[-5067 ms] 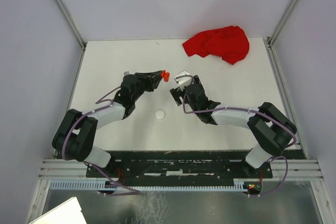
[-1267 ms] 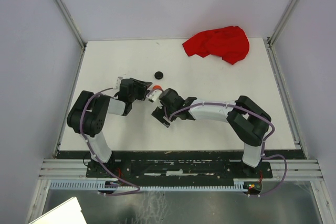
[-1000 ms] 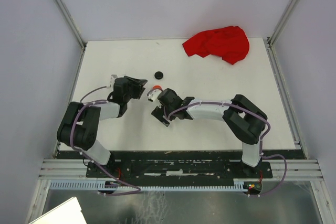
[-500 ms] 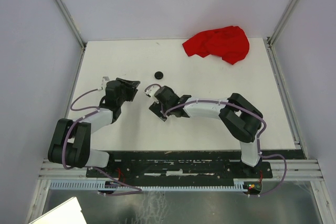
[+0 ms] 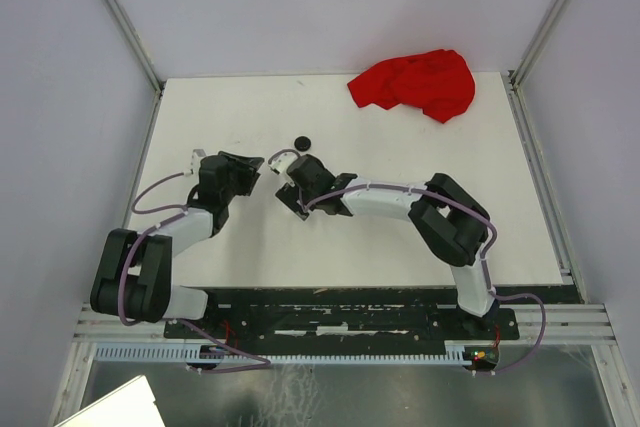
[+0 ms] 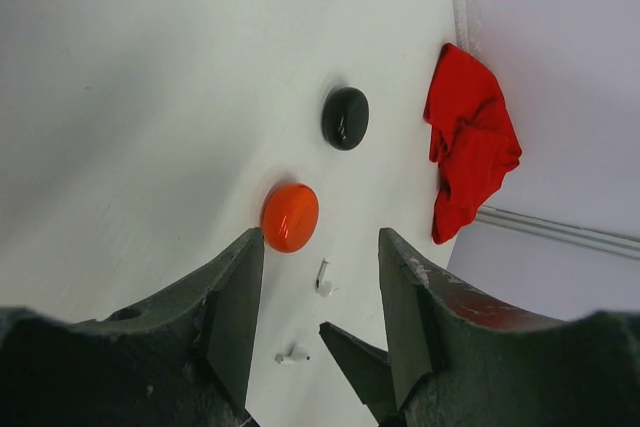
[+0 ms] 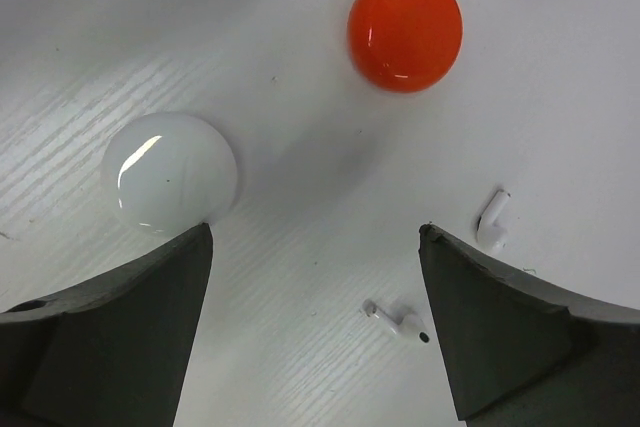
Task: Insert the wireless bluetooth earbuds into the charging case
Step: Pick up the charging case at the center of the board.
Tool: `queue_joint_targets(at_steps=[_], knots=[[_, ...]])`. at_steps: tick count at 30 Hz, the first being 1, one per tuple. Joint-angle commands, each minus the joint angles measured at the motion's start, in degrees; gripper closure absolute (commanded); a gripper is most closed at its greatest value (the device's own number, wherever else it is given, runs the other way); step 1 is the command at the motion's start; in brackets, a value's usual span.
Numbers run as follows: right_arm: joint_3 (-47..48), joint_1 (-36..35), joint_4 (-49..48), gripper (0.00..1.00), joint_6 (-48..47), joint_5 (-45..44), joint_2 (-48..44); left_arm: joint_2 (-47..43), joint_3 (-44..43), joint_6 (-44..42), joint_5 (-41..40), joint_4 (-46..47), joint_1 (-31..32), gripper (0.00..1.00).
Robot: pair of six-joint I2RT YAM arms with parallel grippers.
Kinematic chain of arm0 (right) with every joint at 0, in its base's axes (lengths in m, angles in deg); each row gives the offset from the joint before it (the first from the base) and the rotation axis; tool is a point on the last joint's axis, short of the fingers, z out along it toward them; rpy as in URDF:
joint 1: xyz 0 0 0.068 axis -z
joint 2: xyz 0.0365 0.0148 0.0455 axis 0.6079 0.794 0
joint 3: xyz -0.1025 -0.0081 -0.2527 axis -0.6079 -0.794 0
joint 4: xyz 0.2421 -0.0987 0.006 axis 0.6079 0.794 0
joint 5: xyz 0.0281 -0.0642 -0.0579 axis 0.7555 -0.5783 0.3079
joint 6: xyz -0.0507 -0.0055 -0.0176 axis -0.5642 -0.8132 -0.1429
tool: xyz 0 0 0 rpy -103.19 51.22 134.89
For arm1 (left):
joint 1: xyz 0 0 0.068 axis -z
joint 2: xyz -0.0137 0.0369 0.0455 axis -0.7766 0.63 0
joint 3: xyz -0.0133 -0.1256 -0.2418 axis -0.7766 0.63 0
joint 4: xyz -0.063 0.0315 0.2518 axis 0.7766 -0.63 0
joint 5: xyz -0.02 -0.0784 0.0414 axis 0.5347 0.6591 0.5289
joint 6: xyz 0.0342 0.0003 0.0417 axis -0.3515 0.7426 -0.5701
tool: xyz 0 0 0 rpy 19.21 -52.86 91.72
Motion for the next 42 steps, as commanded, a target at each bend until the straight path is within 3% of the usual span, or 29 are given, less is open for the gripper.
queue_joint_targets(at_steps=[1, 22, 30, 38, 42], knots=[[4.37, 0.62, -1.62, 0.08, -0.84, -0.70, 1.88, -3.04, 0.43, -3.50, -0.35, 0.56, -1.12, 0.45], [11.90, 1.04, -0.19, 0.08, -1.60, 3.57, 6.20, -9.17, 3.74, -3.38, -1.63, -2.43, -4.08, 0.46], [9.72, 1.26, -3.17, 0.08, 0.01, 3.05, 1.52, -10.24, 4.42, -3.69, -1.61, -2.73, -4.95, 0.46], [12.63, 0.90, 6.06, 0.10, 6.02, 8.57, -1.25, -10.68, 4.13, -4.19, -0.94, -2.53, -5.57, 0.46], [14.17, -0.26, 11.54, 0.10, 10.96, 6.56, -0.93, -11.19, 3.77, -4.97, -0.04, -2.66, -6.21, 0.45]])
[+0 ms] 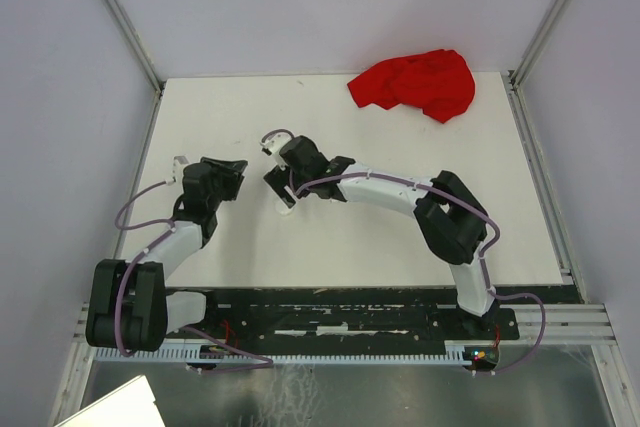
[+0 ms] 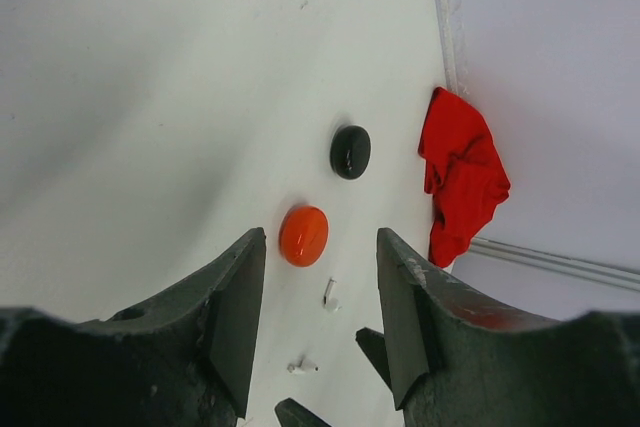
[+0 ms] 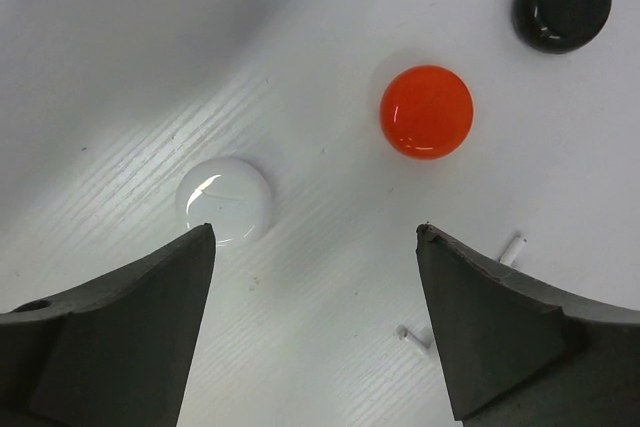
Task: Insert the wireless bluetooth earbuds into the charging case
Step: Pick up the charging case at the center of the board.
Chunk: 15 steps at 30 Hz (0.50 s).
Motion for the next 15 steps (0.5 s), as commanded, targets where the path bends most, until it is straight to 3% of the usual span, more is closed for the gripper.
queue_joint_targets(at_steps=[1, 15], knots=[[3.41, -1.49, 6.98, 0.10, 7.77, -0.75, -2.18, -1.71, -0.48, -3.29, 0.56, 1.05, -0.91, 0.44], [8.62, -3.31, 12.34, 0.09, 12.87, -1.91, 3.97, 0.88, -1.58, -5.54, 12.39, 5.93, -4.63, 0.22]])
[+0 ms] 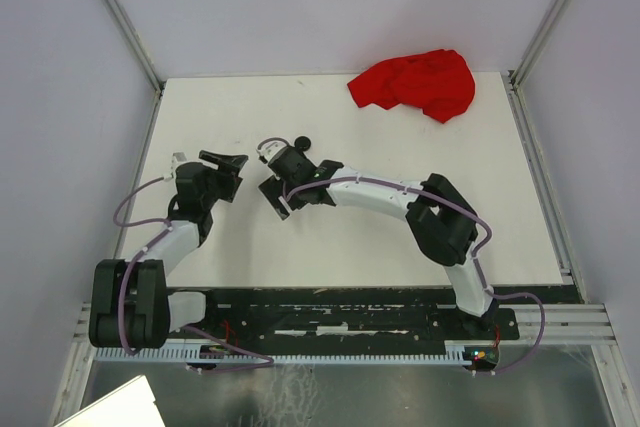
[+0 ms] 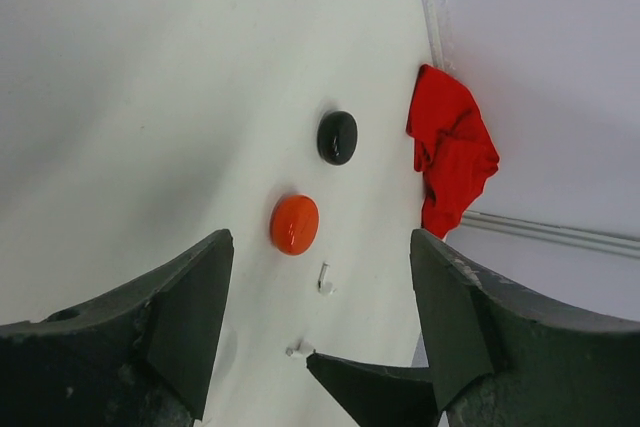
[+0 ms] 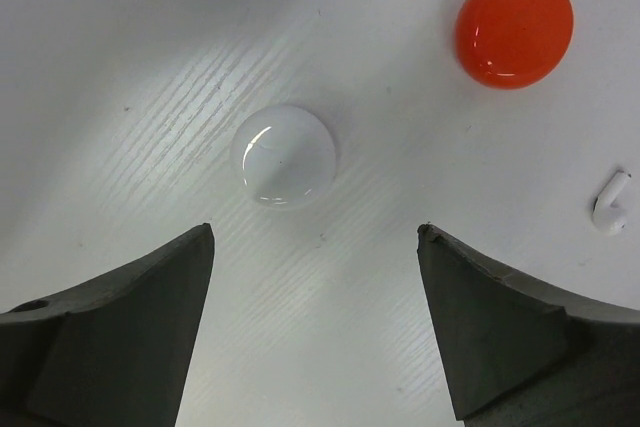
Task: Insert the wireless bluetooth earbuds into the charging case
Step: Pick up the charging case at the center of the board.
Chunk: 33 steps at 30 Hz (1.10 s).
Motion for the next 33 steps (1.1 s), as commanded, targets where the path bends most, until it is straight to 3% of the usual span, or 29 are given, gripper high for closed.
queue_joint_targets(at_steps=[1, 11, 27, 33], knots=[[4.95, -0.41, 1.55, 0.09, 1.54, -0.68, 2.53, 1.57, -1.55, -2.67, 7.12, 5.32, -1.83, 0.20], [11.37, -0.79, 4.88, 0.09, 1.91, -0.68, 8.37, 4.31, -1.25, -2.13, 14.69, 9.03, -5.25, 0.09], [13.70, -1.58, 6.12, 0.14, 2.74, 0.07, 11.92, 0.62, -0.54, -3.37, 14.02, 5.33, -7.90, 0.09], [14.16, -1.66, 6.21, 0.21, 2.92, 0.36, 12.86, 0.41, -0.29, -3.36, 14.12, 5.31, -8.27, 0.09]])
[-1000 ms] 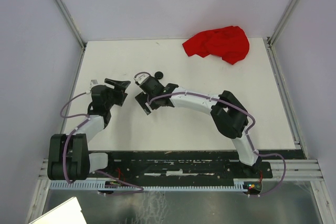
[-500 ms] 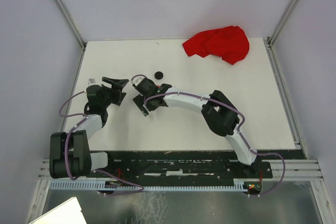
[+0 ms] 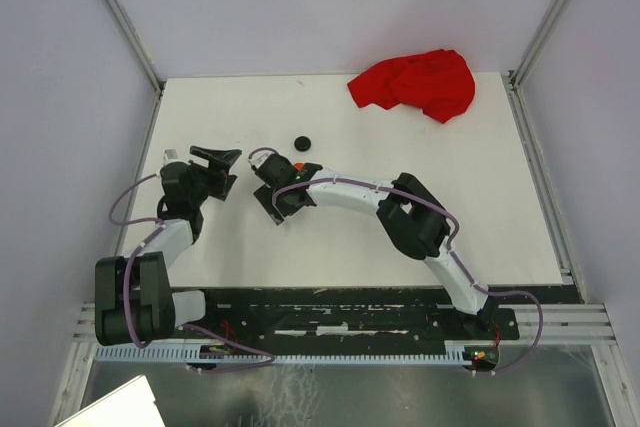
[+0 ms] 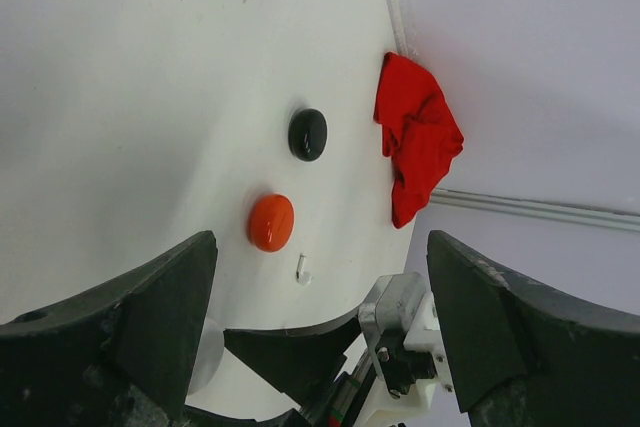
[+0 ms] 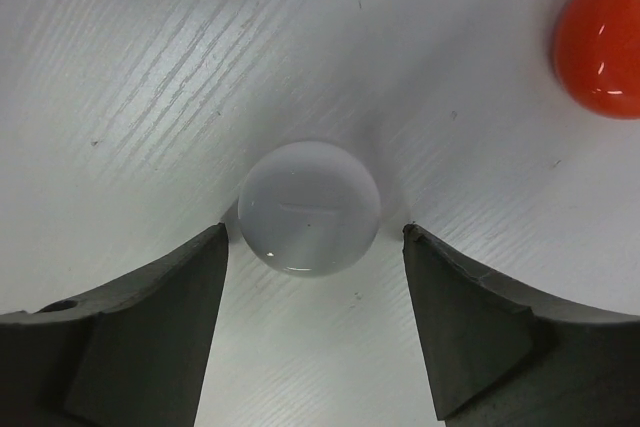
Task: Insert the wireless bluetooth earbuds into the charging case
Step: Pick up the charging case at the center of the board.
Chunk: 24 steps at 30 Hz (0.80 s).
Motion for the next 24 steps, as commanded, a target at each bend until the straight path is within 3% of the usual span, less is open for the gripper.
queue_joint_targets(at_steps=[1, 14, 24], knots=[[3.27, -0.36, -0.14, 0.23, 0.71, 0.09, 0.91, -1.52, -0.17, -2.21, 1.13, 0.47, -0.72, 0.09], [4.09, -0.41, 0.41, 0.37, 0.98, 0.27, 2.27, -1.52, 0.29, -2.25, 1.22, 0.65, -1.21, 0.09], [1.91, -0.36, -1.10, 0.61, -0.56, -2.20, 0.99, -1.52, 0.35, -2.59, 1.55, 0.65, -1.27, 0.10]])
